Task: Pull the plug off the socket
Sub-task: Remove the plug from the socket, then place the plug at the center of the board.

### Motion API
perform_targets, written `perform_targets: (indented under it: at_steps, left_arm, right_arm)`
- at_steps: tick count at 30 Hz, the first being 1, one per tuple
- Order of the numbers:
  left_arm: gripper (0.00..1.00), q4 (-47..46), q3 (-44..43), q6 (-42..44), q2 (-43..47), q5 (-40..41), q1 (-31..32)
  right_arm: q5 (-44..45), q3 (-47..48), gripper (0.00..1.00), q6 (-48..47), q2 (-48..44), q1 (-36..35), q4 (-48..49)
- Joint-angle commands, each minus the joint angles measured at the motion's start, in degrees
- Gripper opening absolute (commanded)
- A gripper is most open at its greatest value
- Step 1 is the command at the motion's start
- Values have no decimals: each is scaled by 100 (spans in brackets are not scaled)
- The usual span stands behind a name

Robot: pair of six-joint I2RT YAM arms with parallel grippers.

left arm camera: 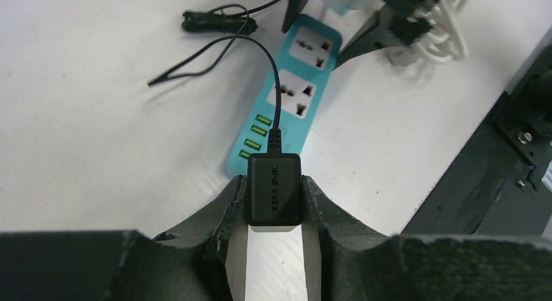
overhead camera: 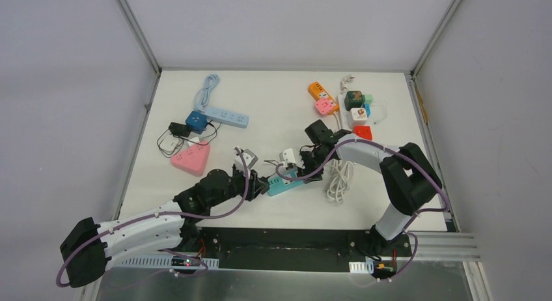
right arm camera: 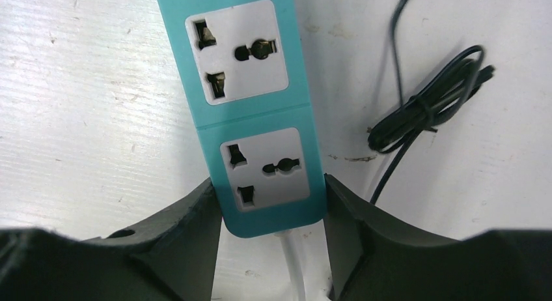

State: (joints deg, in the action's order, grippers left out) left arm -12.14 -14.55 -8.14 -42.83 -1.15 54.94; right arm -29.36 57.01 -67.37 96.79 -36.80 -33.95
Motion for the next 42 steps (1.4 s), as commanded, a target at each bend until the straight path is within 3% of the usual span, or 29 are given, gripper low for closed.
perform_targets:
  at_steps: [1,16,24,33,42]
  left_arm:
    - [0,578,-429,-570,-82,144,-381]
    - [0,1186,-977,-1269,-252,124,-1567]
    - [0,1240,-1503,-1544,-691,-717,-2846]
    - [0,1223,-2209,-2069,-1184,-1098,-4411]
    - [0,410,-2715,-2878,-1526,-2051,-6058]
  right_arm:
    - [66,106,50,-1,-57,74,-356]
    - [120,182,55,-71,37,169,-563]
    - [120,218,55,-65,68,173,-628]
    - [106,238,56,-74,102,173,-685]
    - [89,256,56,-74,137,168,-715]
